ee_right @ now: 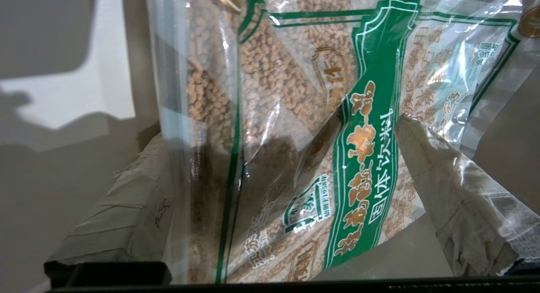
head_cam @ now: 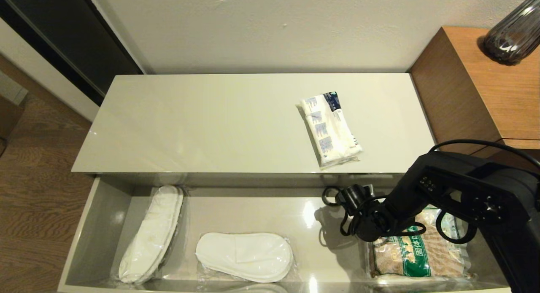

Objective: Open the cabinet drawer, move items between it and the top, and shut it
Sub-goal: Take out the solid drinks from the drawer

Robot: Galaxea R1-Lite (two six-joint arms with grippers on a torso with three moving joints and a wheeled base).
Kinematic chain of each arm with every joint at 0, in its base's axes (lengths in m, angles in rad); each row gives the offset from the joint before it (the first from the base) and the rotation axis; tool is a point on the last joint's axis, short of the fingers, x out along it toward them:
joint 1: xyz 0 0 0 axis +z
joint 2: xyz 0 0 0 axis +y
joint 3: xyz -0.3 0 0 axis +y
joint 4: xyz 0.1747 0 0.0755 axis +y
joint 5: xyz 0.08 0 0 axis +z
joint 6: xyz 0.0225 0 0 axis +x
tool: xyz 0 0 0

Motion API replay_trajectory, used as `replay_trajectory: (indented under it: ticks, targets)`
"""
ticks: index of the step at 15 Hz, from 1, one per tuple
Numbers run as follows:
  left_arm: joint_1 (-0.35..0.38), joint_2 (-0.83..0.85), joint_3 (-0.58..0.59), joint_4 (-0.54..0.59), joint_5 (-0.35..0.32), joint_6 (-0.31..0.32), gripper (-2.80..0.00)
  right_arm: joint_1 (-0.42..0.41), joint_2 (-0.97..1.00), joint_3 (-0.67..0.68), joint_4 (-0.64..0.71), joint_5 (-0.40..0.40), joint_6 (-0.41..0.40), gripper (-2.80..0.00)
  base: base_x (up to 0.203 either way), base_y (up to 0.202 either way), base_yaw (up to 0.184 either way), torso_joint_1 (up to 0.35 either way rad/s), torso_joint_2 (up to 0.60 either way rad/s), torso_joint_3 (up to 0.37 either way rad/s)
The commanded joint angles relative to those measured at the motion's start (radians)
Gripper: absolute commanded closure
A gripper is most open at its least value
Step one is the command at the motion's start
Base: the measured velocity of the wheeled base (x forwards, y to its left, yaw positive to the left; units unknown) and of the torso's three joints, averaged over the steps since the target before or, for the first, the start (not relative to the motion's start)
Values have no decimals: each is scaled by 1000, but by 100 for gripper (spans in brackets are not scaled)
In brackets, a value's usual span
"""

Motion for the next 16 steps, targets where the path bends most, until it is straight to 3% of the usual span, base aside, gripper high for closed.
replay_trajectory:
  ticks: [1, 16]
  targets:
    - [-1, 1, 0, 0, 0, 0, 0, -12, 2, -3, -1, -5, 2, -280, 0, 0, 0, 0, 0, 0]
    - [0, 1, 0, 0, 0, 0, 0, -56, 14, -8, -7, 1, -3, -280, 0, 0, 0, 0, 0, 0]
